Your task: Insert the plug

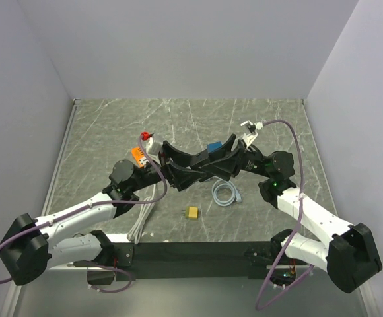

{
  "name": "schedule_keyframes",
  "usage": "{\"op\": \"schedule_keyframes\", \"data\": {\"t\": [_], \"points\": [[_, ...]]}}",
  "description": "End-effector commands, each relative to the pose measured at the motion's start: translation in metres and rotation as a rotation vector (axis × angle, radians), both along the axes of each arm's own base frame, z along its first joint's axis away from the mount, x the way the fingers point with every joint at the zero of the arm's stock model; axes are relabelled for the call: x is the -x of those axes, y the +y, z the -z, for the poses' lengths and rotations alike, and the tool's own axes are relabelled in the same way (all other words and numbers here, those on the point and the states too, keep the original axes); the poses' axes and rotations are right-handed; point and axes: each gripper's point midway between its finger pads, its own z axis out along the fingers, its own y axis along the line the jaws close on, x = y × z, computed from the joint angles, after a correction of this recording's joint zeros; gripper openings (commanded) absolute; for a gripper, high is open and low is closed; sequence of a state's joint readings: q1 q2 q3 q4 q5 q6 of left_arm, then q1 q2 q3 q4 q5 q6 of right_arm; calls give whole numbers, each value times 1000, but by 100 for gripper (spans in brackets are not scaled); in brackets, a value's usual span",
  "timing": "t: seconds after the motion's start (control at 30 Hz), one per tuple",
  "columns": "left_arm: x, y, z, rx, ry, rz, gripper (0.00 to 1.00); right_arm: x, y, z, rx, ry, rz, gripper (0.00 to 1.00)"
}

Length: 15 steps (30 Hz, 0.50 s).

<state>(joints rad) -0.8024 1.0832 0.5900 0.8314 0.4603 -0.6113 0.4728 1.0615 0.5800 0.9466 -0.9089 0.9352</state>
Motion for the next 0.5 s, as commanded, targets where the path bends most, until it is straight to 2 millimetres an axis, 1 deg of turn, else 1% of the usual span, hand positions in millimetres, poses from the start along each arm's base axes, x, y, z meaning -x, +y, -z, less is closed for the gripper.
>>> {"op": "schedule_keyframes", "data": {"t": [0.0, 0.03, 0.07, 0.1, 0.17, 0.2, 0.23, 0.27, 0.3, 0.33, 0.37, 0.4, 0.47], "points": [[14, -10, -9, 7, -59, 77, 36, -4, -2, -15, -37, -35, 42, 0], [15, -11, -8, 0, -59, 80, 27, -7, -1, -11, -23, -31, 55, 1], [14, -12, -5, -9, -54, 79, 3, -9, -2, -12, -18, -33, 65, 3], [13, -13, -1, -23, -49, 73, 0, -12, -2, -13, -15, -36, 82, 7], [11, -12, 6, -41, -48, 59, 0, -19, -4, -9, 7, -32, 115, 11], [10, -10, 7, -47, -64, 46, 0, -23, -6, -9, 10, -30, 140, 24], [9, -10, 15, -72, -56, 37, 0, -27, -8, -5, 26, -24, 159, 31], [6, -7, 14, -77, -64, 7, 0, -30, -9, -3, 33, -21, 176, 36], [1, -4, 17, -93, -86, -24, 0, -35, -12, 1, 43, -14, 197, 45], [-2, -2, 26, -120, -78, -45, 0, -41, -14, 6, 59, -8, 232, 49], [-7, 1, 27, -127, -100, -84, 0, -45, -15, 10, 70, 0, 247, 53], [-9, 3, 34, -142, -96, -99, 0, -53, -18, 19, 93, 16, 278, 59], [-15, 4, 45, -174, -100, -133, 0, -61, -19, 30, 114, 39, 299, 66]]}}
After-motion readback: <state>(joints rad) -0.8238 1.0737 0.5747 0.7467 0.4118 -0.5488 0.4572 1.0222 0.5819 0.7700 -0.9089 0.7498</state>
